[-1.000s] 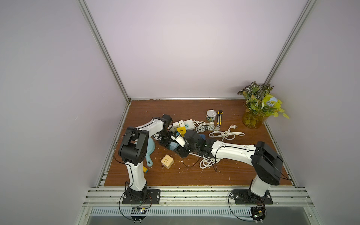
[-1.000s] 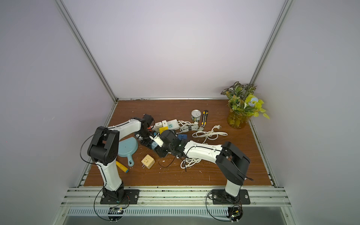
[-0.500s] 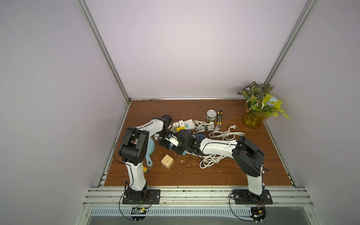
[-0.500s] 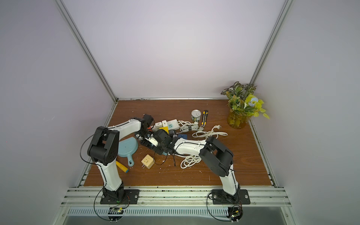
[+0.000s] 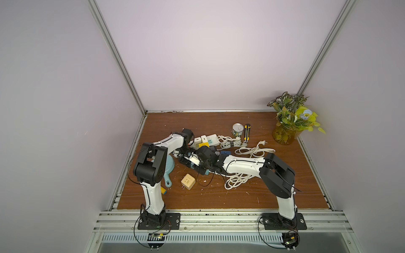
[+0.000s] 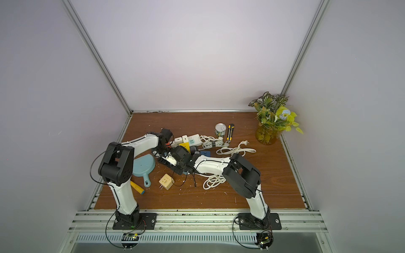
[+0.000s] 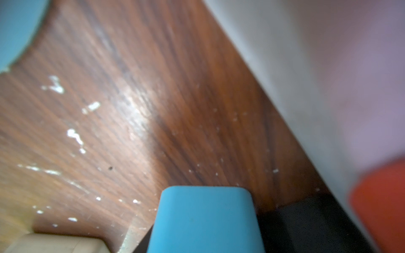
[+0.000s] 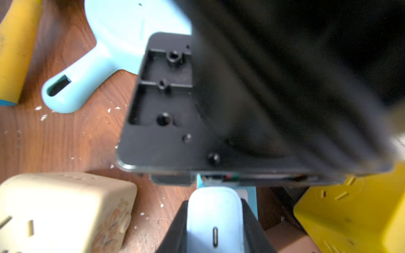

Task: Pull the plug off the socket
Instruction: Place the plug at the center of the board, then remove the plug from the socket.

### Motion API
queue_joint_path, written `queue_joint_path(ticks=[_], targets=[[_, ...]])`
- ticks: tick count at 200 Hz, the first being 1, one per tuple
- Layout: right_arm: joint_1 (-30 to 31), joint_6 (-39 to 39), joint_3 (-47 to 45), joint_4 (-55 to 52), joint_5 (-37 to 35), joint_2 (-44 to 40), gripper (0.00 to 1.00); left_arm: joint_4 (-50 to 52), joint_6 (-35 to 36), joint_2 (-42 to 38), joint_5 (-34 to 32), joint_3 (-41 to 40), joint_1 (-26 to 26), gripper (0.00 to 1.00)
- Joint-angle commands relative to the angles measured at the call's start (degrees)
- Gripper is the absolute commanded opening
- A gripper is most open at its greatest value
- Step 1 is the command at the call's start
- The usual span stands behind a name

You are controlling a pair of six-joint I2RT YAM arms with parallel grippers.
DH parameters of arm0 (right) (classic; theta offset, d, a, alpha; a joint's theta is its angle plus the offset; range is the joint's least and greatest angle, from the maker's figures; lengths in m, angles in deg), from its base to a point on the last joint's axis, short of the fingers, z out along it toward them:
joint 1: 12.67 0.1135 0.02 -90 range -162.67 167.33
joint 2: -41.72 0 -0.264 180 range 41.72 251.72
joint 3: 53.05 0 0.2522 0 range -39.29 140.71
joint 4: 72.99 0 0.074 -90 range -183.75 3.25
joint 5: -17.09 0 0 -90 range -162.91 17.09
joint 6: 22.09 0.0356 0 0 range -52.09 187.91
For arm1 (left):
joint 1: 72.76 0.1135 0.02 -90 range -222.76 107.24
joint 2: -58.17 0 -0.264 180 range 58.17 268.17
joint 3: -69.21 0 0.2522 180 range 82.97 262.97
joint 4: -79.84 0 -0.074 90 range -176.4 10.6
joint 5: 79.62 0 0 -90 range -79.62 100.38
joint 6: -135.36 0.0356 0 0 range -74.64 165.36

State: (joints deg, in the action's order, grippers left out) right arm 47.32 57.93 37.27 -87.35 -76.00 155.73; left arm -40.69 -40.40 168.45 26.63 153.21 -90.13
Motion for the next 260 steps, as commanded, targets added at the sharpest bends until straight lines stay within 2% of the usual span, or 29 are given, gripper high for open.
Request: queue_joint_path(ticks=[1,51,103,168,196,227,260], targets=[[0.31,-2.57,1.95,-0.92,0.55,-0.71,0.11,-4.67,0.08,8.48,-0.85,-5.15,-0.13,0.04],[0.28,-3.63,3.06,-3.04,2.61,-2.7,0.01,-4.4,-0.44,9.01,-1.65,-5.82,-0.14,0.01],[0.1,-2.65,3.42,-4.68,4.61,-4.63,0.0,-4.41,-1.06,9.06,-2.22,-5.97,-0.13,0.01],[-1.96,0.96,2.37,-5.61,11.07,-6.96,0.0,-4.45,-1.02,9.49,-2.61,-5.81,-0.34,0.01],[-1.82,0.97,3.41,-7.3,10.38,-6.79,0.0,-4.41,-1.06,9.61,-2.72,-6.01,-0.39,0.01],[-1.19,-0.65,3.08,-8.06,5.91,-7.72,0.0,-4.41,-1.08,9.6,-2.76,-6.08,-0.39,0.01],[-1.23,-0.1,1.67,-8.92,5.79,-9.53,0.0,-4.41,-1.04,9.64,-2.46,-5.68,-0.41,0.01]])
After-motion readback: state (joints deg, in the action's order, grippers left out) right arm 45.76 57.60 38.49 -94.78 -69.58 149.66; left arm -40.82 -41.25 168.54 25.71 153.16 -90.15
